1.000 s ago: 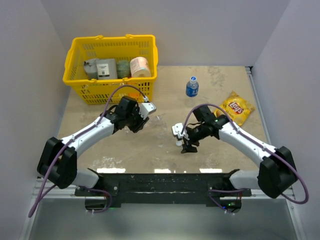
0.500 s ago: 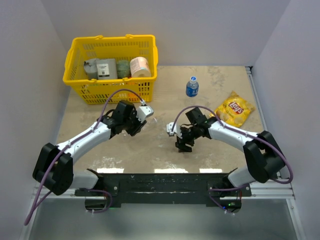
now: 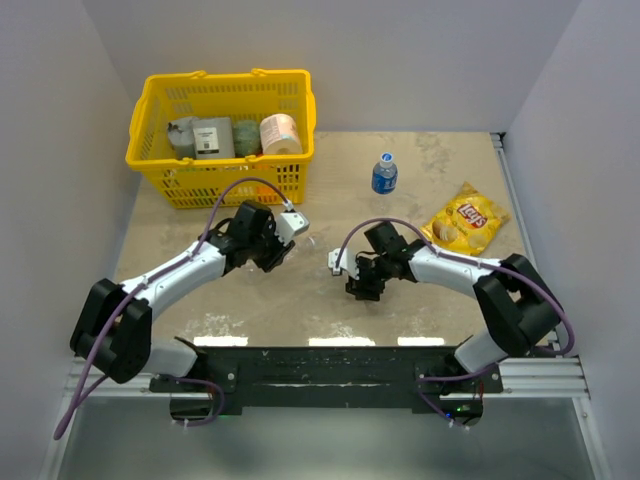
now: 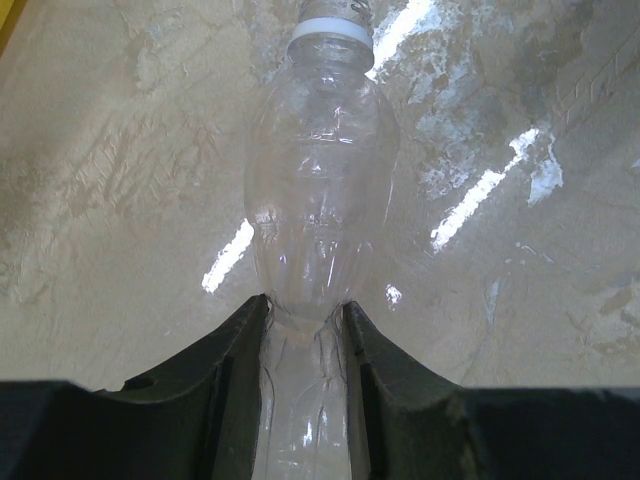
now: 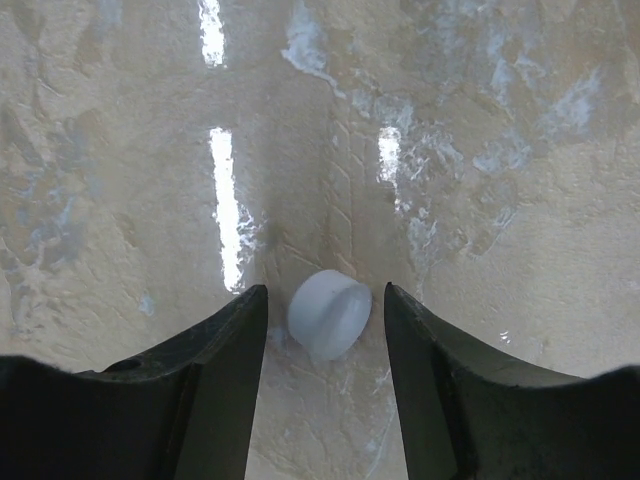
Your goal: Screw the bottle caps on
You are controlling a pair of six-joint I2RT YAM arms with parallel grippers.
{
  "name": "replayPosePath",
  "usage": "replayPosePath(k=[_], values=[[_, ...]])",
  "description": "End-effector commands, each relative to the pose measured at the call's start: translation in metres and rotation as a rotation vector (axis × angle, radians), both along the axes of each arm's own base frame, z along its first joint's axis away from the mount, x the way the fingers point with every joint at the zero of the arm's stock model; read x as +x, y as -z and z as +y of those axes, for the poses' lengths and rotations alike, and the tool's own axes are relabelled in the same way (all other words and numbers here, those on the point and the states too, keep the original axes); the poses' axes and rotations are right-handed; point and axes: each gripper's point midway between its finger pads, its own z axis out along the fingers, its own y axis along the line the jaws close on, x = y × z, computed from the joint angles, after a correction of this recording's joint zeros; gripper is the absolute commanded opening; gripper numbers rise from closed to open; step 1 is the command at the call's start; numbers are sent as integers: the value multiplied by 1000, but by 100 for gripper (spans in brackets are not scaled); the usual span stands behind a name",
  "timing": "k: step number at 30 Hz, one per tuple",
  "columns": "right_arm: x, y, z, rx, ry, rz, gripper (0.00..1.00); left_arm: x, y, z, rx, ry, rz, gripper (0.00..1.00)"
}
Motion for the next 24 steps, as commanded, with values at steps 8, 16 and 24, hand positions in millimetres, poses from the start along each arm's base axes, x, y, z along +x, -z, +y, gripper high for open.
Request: replayPosePath(k=[8,16,24], values=[[5,0,-8,-34,26,-57,34,7,-4,-5,-21,11,-31,0],[3,-28,0,10,72,-6,23,3,1,-17,-49,75,8,24],[-7,-84,10,123,91,13,24,1,17,-23,-32,110,73,99]])
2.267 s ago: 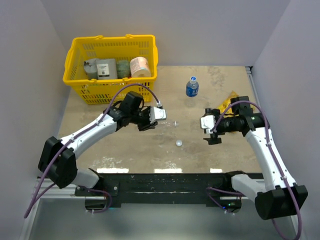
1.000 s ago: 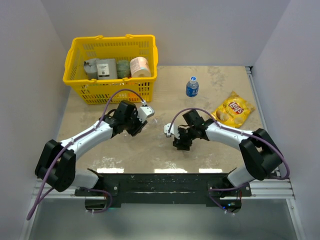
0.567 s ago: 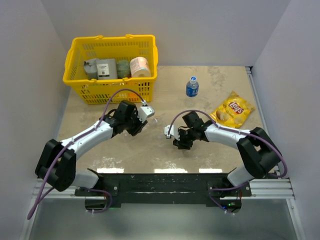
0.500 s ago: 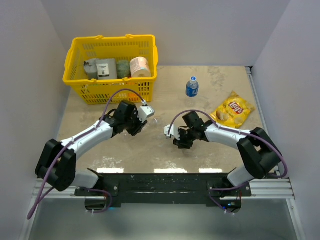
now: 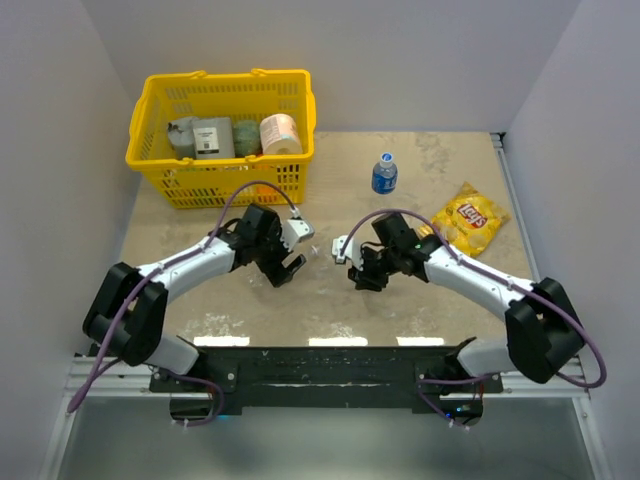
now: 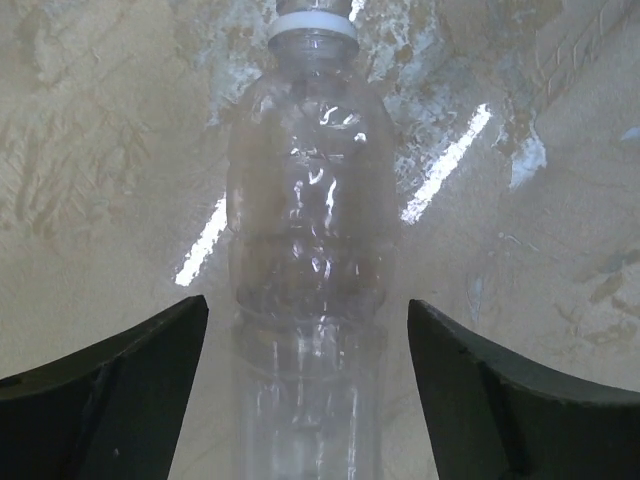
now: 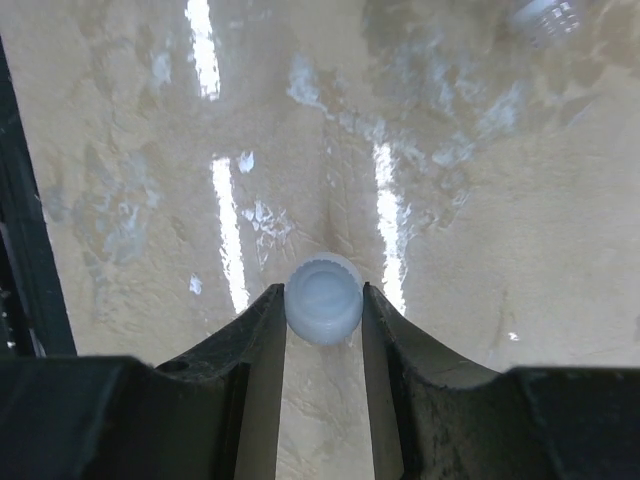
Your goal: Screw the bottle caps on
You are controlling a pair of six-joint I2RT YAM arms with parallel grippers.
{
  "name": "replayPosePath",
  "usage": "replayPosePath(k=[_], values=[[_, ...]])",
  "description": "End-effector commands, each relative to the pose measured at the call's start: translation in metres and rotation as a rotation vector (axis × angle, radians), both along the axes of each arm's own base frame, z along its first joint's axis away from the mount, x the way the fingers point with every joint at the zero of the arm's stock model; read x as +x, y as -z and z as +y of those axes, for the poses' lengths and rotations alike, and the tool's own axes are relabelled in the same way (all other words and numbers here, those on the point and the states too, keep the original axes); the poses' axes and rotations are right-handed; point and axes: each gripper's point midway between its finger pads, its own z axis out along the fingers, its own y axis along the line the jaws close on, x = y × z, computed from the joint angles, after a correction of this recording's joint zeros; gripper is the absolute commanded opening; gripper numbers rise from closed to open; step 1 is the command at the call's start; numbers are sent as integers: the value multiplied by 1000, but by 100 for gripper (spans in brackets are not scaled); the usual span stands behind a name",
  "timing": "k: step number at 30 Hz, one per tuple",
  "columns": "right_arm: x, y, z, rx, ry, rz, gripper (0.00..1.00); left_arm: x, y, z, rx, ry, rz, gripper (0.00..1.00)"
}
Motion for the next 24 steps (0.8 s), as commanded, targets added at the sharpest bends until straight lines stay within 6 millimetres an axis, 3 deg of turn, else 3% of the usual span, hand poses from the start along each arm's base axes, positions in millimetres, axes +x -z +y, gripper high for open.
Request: replayPosePath(k=[1,3,5,10,13,14,15,18,21,24], values=[[-2,-44,14,94,20,15,24,9,-9,-15,-40,36,-7,100],[-1,-66,17,134,14,-21,24,13,-24,-18,-65,32,-31,100],[-1,-90,20,182,14,-54,25,16,-51,-23,-114,32,-81,100],[-2,-139,22,259,-30,-174,25,5,-163,-62,-414,152,-207,99],[6,-170,25,312,-36,-276,27,-1,-197,-82,-533,213,-192,96],[11,-183,26,333,-30,-313,27,-11,-205,-92,-586,272,-153,91],[14,-190,28,345,-26,-331,28,-15,-209,-99,-618,310,-135,80],[22,-208,32,361,-54,-415,29,-25,-215,-118,-743,381,-17,69],[30,-213,31,329,-89,-499,29,-38,-226,-130,-863,433,94,66],[35,-209,28,280,-116,-545,30,-37,-230,-135,-890,478,114,68]])
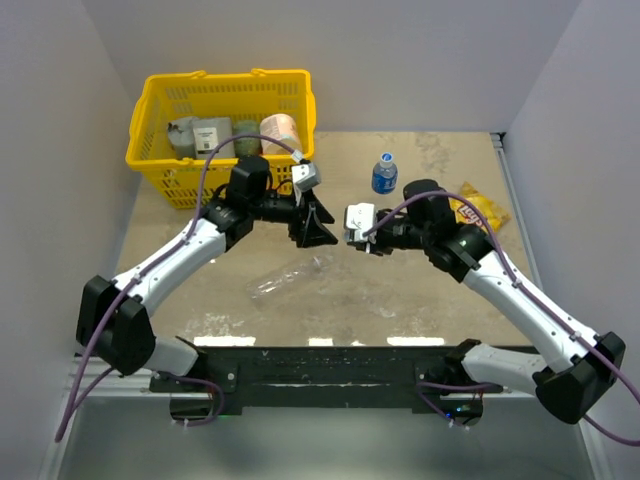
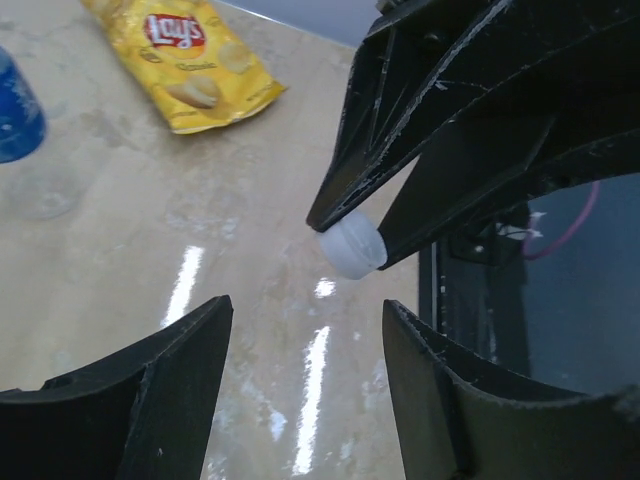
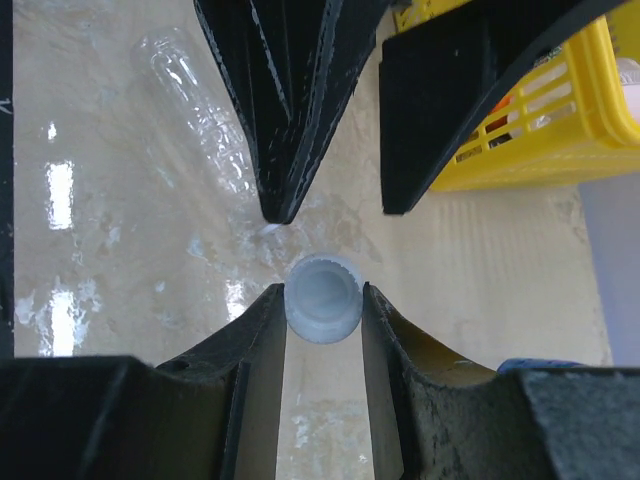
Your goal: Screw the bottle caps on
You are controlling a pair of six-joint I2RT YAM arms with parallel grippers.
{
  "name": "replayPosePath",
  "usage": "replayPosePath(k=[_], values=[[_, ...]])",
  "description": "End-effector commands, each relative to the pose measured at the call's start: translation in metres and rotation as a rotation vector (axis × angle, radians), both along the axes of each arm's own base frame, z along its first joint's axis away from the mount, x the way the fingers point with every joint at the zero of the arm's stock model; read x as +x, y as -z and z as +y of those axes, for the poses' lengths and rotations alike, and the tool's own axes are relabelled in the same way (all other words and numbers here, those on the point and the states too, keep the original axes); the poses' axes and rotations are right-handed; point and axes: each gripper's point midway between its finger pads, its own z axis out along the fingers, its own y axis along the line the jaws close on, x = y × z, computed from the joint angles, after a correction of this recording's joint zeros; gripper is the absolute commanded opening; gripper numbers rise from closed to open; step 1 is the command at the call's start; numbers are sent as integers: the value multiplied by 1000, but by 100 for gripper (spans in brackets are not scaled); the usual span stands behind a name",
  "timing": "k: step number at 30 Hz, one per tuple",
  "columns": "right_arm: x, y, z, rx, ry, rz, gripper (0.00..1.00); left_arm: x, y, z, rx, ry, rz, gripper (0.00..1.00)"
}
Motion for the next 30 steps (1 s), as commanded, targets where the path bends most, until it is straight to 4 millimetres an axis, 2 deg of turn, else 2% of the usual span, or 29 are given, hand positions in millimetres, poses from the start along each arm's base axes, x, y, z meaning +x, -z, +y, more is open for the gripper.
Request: replayPosePath(k=[1,6,8,14,15,20,21,23,24,25,27,30], values=[[15,-16,1,-42,-25,-154,30,-20,-22,-15,-119,170,90,69],[15,-15,2,-57,-37,-181,30,-16,-31,-22,-158,190,131,68],[15,-15,4,-56,-34,-187,30,-14,-28,-24,-158,198,149,67],[7,-22,9,-52,-68,-232,31,-3,-12,-27,-131,144,215,52],[6,-25,10,-53,-74,-249,31,-2,-10,-28,-127,138,219,46],[-1,-31,14,-49,-96,-289,31,3,3,-29,-105,117,243,30],[-2,-33,14,-51,-99,-303,31,4,5,-29,-102,114,248,19],[-4,-33,14,-56,-105,-313,31,3,7,-28,-96,121,248,12],[-5,-33,13,-57,-104,-314,32,3,9,-29,-94,126,247,0],[-5,-32,13,-57,-99,-309,34,4,10,-29,-94,125,245,0],[-4,-34,12,-37,-67,-283,50,4,10,-28,-91,131,233,0],[-9,-38,7,-28,-43,-245,53,5,10,-28,-81,139,195,0]])
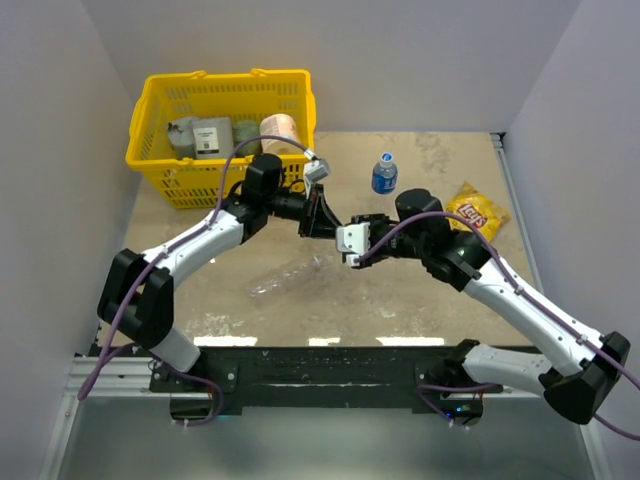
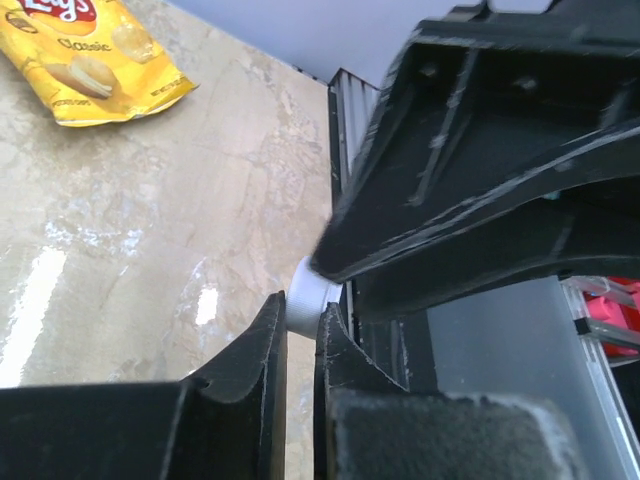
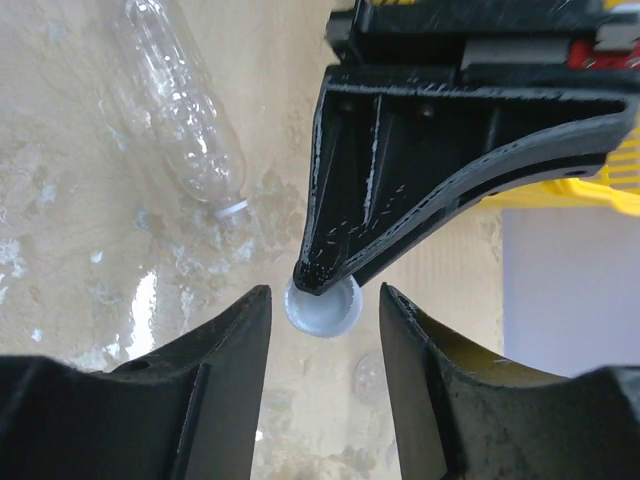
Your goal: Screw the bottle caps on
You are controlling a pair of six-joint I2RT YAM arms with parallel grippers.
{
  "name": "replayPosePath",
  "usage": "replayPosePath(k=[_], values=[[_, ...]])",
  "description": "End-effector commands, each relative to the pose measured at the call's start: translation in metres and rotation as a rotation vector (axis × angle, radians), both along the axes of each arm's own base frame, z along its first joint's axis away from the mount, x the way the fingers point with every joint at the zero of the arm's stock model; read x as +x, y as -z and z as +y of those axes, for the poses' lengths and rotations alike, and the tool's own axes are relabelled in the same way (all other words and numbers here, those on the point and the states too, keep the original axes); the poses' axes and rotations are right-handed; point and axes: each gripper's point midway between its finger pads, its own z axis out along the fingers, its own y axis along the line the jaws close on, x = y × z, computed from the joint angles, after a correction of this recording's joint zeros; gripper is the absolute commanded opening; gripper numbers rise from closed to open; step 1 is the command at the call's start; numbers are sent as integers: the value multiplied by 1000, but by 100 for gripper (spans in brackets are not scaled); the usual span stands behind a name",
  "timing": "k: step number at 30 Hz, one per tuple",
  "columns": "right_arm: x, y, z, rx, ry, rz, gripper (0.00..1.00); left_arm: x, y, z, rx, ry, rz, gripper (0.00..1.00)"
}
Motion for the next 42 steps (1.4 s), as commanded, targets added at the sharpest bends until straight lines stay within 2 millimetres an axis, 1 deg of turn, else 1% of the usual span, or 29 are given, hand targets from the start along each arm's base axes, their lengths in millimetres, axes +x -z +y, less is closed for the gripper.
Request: replayPosePath(k=[1,3,4,5,6,7,8,9,10,11,12,13,14,15,16,17,18,20,25,26,28,31,32,33,34,36,38,40,42], values=[[-9,-33,0,93,11,-16,58,9,-6,-2,-4,0,-91,0],[-14,-32,-8,100,43,6,92,15,-6,0,11,-17,-158,0],[-12,-35,-12,122,94,19,97,16,-6,2,34,-28,-174,0],[0,-43,-23,152,197,8,99,21,2,7,79,-37,-246,0],[0,-47,-29,199,247,72,99,21,2,11,102,-32,-305,0],[16,-49,-52,228,327,117,99,21,4,15,128,-28,-361,0],[9,-62,-54,271,281,198,99,26,13,22,177,-35,-454,0],[21,-55,-60,312,356,333,99,26,5,26,183,-45,-541,0],[38,-54,-77,342,444,398,99,26,5,30,200,-48,-613,0],[37,-62,-80,349,464,477,99,35,14,38,245,-65,-737,0],[32,-59,-70,363,417,603,99,31,0,42,239,-78,-848,0],[39,-40,-63,329,415,722,99,32,-5,45,247,-94,-932,0],[29,-38,-58,302,384,832,99,40,-1,50,262,-125,-1071,0],[20,-38,-48,300,308,920,99,30,-23,50,227,-150,-1199,0],[24,-26,-40,281,273,1014,99,28,-35,50,209,-176,-1308,0],[15,-20,-38,267,243,1088,99,31,-58,52,174,-234,-1492,0],[13,-21,-33,288,218,1130,99,14,-55,53,138,-229,-1565,0],[9,-23,-26,327,151,1167,99,4,-70,52,85,-225,-1746,0],[-10,-31,-16,389,34,1395,99,-19,-78,43,25,-120,-1886,0],[-17,-41,-15,415,-28,1424,99,-23,-71,42,27,-68,-1924,0],[-18,-45,-14,423,-61,1420,99,-28,-66,41,13,-32,-1953,0],[-12,-45,-13,375,-56,1263,97,-36,-68,35,-35,16,-1960,0],[-18,-37,-16,314,-16,1249,96,-39,-67,32,-55,31,-1934,0],[-19,-31,-13,270,-66,1163,96,-40,-66,30,-64,46,-1913,0],[-18,-33,-12,246,-71,1133,94,-41,-67,28,-74,51,-1897,0],[-18,-20,-17,175,-53,1107,84,-45,-70,23,-114,58,-1860,0],[-11,-14,-18,150,-42,1072,76,-48,-86,19,-163,38,-1780,0],[-7,-14,-21,136,-33,991,77,-50,-77,14,-150,86,-1685,0],[4,-21,-18,171,-27,897,83,-49,-80,12,-151,83,-1615,0]])
